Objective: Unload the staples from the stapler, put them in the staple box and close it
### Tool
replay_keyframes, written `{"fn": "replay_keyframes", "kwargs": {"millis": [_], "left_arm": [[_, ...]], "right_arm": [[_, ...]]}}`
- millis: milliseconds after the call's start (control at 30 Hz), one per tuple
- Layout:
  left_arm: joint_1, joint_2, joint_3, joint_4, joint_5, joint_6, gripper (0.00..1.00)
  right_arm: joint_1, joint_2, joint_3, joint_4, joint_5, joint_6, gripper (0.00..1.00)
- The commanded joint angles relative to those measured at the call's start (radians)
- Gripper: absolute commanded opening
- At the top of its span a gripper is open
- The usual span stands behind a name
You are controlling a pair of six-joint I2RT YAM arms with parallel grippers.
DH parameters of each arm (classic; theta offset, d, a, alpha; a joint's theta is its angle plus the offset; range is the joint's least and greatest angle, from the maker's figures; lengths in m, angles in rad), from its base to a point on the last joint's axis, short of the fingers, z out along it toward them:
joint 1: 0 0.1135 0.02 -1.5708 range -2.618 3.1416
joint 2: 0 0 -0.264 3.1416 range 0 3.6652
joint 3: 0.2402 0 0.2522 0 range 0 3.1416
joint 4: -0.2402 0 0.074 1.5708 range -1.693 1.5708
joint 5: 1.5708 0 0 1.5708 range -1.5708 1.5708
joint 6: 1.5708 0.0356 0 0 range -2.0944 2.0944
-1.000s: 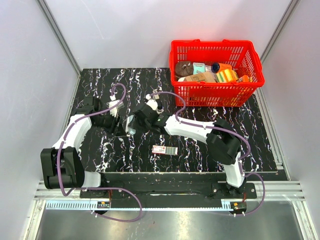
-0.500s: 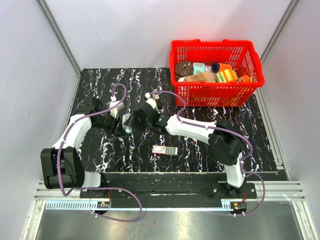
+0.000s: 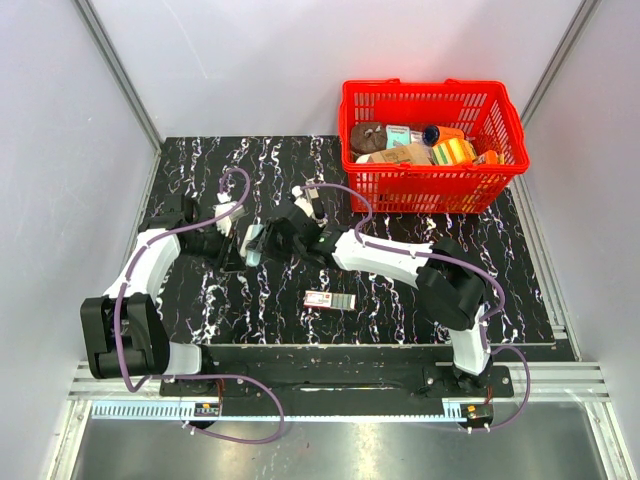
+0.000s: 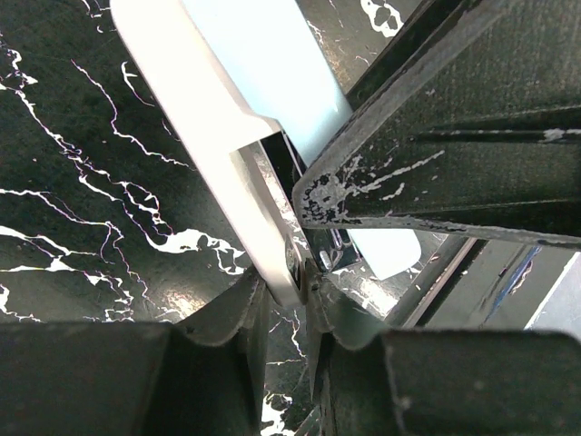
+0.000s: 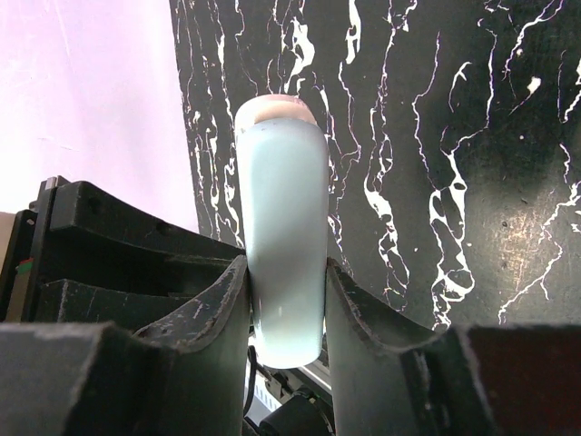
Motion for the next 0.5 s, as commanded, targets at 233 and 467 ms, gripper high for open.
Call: {"fn": "replay_keyframes", "kwargs": {"millis": [233, 467], "left_arm": [[-0.009, -0.04, 0.013, 0.052, -0.023, 0.071, 0.04], [-0.009, -0.049, -0.007, 0.153, -0.154, 0.083, 0.02]], "right_arm": [[0.009, -0.046, -0.031, 0.037, -0.1, -0.029, 0.0], [0.008, -0.079, -0.12, 0.042, -0.166, -0.083, 0.0]]}}
